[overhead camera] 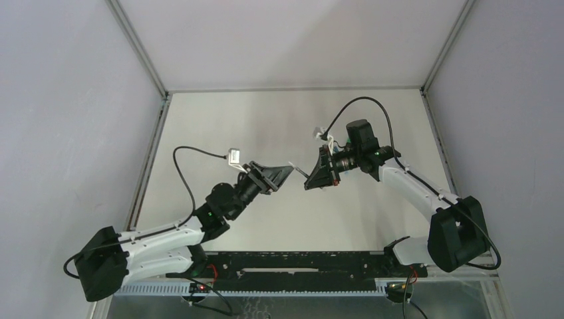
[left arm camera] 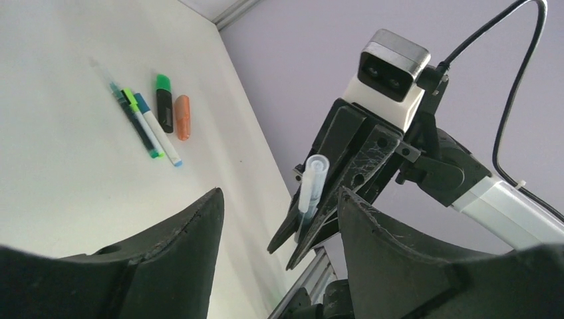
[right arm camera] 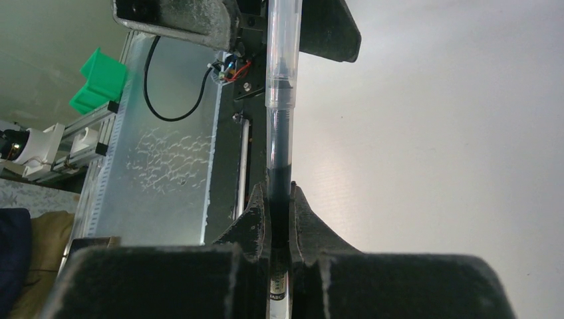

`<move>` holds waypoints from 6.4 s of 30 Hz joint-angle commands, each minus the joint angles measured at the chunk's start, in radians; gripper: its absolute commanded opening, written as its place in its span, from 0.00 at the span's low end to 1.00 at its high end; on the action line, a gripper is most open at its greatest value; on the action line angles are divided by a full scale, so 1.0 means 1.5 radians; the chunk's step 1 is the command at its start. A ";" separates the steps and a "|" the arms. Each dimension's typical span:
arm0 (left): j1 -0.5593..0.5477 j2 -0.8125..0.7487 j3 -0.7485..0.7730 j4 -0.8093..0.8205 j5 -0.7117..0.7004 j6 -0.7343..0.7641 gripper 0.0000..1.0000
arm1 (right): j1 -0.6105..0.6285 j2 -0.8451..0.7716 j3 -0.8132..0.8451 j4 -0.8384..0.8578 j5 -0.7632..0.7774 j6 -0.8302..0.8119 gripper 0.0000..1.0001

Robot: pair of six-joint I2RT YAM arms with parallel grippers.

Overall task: Insert the pens into the pen caps
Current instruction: Press the pen cap onto the pen, then place the pen at the center of the board.

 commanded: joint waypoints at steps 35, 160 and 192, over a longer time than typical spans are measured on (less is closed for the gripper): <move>-0.158 0.391 0.003 0.457 -0.027 -0.155 0.00 | 0.024 -0.087 -0.030 0.140 0.144 0.102 0.00; -0.006 -0.228 -0.073 -0.093 -0.021 0.228 1.00 | -0.052 0.285 0.179 -0.105 0.555 0.052 0.35; 0.493 -0.308 0.497 -0.782 0.255 0.337 1.00 | -0.442 -0.334 0.338 -0.184 0.468 0.174 1.00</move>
